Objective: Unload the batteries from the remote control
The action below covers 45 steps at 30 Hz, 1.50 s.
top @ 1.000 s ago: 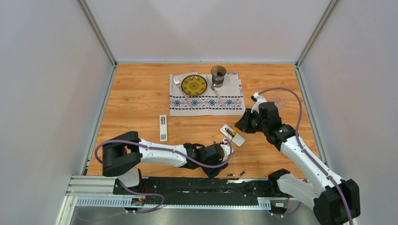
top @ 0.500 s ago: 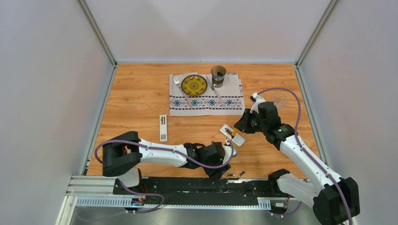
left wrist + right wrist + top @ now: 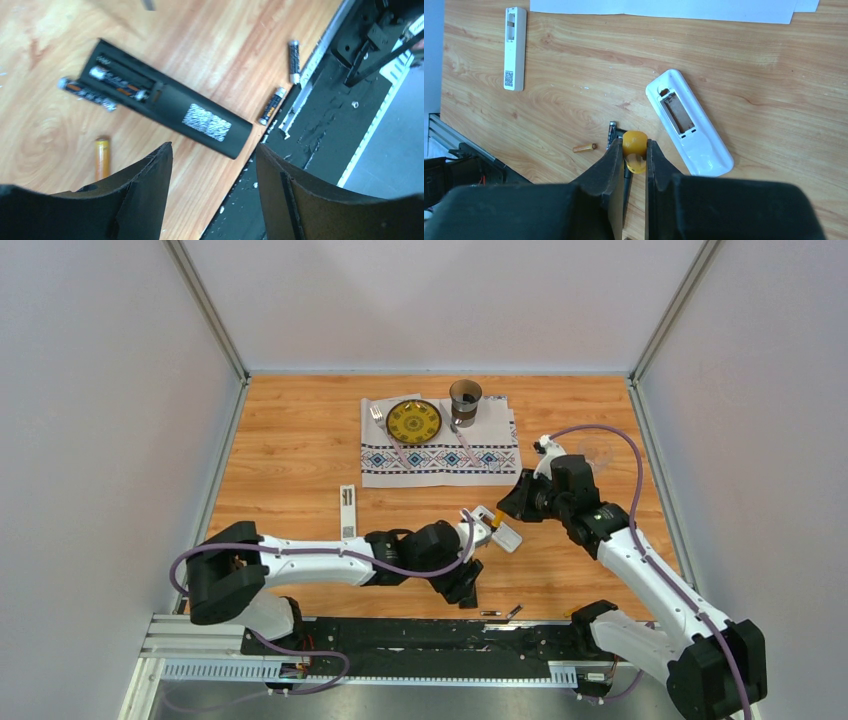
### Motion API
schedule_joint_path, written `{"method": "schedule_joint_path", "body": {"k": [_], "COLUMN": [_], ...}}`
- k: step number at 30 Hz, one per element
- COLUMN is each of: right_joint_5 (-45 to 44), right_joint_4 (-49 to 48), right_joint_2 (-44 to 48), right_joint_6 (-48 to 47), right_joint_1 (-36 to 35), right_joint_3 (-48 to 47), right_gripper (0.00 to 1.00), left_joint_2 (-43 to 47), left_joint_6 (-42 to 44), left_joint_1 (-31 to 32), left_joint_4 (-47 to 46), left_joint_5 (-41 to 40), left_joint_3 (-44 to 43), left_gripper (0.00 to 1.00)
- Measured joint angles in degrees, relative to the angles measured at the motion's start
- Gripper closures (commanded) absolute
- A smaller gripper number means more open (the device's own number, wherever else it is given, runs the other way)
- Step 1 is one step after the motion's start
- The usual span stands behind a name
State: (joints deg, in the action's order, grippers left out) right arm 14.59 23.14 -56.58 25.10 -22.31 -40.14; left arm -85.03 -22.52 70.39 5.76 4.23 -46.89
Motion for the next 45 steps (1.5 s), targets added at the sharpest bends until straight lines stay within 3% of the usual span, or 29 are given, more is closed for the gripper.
{"method": "schedule_joint_path", "body": {"k": [4,13,17,20,26,45], "right_joint_5": [0.59,4.04,4.15,3.98,3.69,4.55], "right_joint_4": [-0.72,-6.58,-8.48,-9.6,-11.45,-18.73], "right_joint_2": [-0.13,-5.09,-8.63,-10.69,-13.49,-18.47], "right_joint_6": [0.76,4.11,5.31,5.73,6.21,7.89], "right_joint_1": [0.0,-0.24,-1.55,-2.71,-3.3,-3.85], "right_joint_3": [-0.02,0.0,0.0,0.0,0.15,3.06], "right_gripper": [1.0,1.0,1.0,1.0,1.0,1.0], "left_joint_2": [3.67,4.2,1.92,-0.7,-6.32,-10.51], "left_joint_6": [-2.71,-9.35,-12.07,-12.92,-13.18,-14.53], "left_joint_1": [-4.2,-10.49,-12.39,-13.05,-13.07,-14.29], "left_joint_4": [-2.64,-7.04,-8.81,-8.74,-7.26,-7.82], "left_joint_5": [0.7,3.08,4.44,4.55,4.79,6.1], "left_joint_3": [3.43,6.27,6.78,6.64,4.11,2.16], "left_gripper": [0.37,0.72,0.93,1.0,1.0,1.0]}}
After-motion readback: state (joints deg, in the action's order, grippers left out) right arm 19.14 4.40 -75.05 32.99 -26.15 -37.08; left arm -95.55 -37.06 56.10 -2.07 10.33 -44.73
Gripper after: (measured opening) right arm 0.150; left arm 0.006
